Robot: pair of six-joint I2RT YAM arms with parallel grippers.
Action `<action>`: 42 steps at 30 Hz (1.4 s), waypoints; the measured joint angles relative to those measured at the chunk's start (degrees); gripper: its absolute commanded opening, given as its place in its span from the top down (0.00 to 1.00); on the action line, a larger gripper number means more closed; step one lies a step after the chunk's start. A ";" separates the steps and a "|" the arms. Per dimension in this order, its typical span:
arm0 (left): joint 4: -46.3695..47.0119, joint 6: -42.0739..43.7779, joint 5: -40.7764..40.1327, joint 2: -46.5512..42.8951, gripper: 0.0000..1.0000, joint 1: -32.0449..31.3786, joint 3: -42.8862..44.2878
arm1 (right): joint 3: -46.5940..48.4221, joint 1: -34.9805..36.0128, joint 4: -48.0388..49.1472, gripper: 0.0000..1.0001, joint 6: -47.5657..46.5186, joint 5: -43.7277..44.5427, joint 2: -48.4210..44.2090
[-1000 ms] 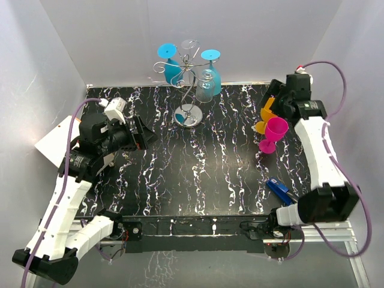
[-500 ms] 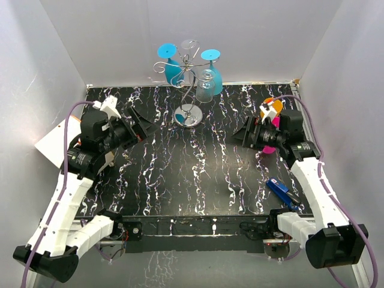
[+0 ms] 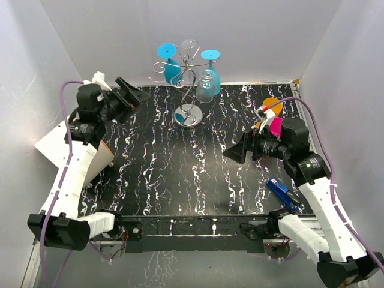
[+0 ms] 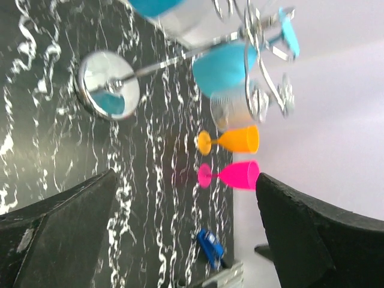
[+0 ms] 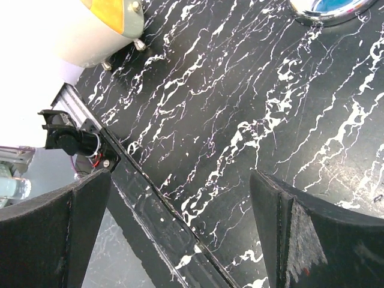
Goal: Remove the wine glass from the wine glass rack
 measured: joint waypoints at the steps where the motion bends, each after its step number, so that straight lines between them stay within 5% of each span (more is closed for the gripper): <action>1: 1.14 -0.46 0.87 0.76 0.01 1.92 0.42 | 0.00 0.00 -0.31 0.01 -0.13 0.28 -0.13; 19: 17.57 -7.93 14.86 30.01 0.03 14.62 21.05 | 2.84 0.00 -0.79 0.02 3.06 2.60 2.62; 27: 23.78 -12.61 22.12 47.84 0.06 14.45 39.32 | 4.96 0.00 -0.57 0.01 5.75 3.69 4.17; 42: 37.86 -26.47 26.73 62.16 0.07 8.48 43.60 | 9.18 0.00 -1.09 0.01 4.13 7.63 5.68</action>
